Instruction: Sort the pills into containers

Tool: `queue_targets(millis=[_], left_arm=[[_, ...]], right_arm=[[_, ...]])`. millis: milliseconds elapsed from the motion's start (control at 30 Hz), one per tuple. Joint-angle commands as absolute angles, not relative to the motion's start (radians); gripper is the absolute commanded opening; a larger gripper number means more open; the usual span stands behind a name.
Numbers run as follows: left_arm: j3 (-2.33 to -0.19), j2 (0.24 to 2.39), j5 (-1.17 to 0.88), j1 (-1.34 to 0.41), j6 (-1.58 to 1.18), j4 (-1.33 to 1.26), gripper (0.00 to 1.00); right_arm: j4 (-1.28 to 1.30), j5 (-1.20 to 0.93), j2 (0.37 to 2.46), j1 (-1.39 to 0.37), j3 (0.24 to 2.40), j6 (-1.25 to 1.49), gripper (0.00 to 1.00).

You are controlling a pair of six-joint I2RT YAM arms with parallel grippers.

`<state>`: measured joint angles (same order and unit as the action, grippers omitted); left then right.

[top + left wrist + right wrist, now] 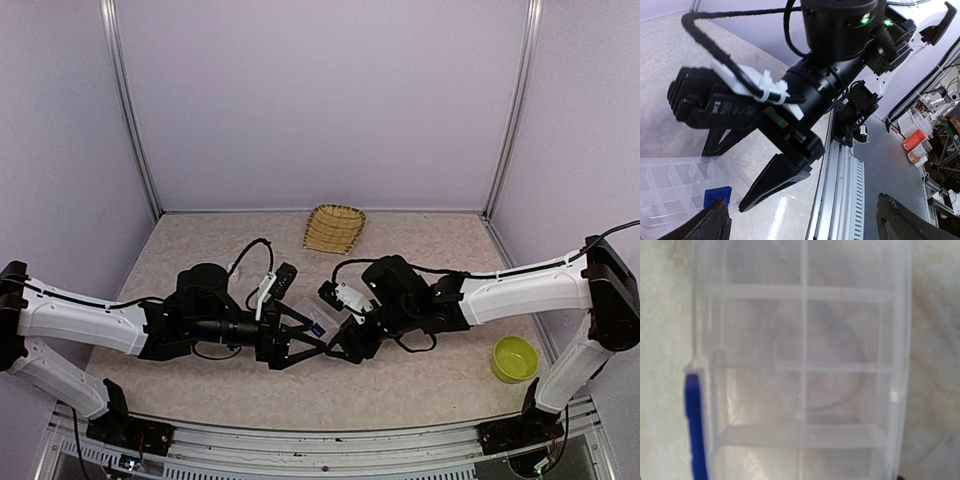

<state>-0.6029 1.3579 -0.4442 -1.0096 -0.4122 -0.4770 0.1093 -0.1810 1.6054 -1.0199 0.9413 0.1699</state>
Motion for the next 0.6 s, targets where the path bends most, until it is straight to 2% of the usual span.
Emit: queue_targets(millis=[0,233,567], left_arm=[[-0.605,1.281,-0.447,-1.008,-0.372,-0.439,0.99],[-0.599,1.210,-0.448,-1.008,-0.278,-0.339,0.99],[-0.612,1.237,-0.452,-1.008,-0.172,-0.280,0.98]], right_arm=[[0.167,-0.220,1.620,-1.022,0.977,0.133,0.65],[0.219,-0.306,1.631,-1.022,0.980,0.068,0.65],[0.270,-0.392,1.635,-1.041,0.982,-0.007,0.64]])
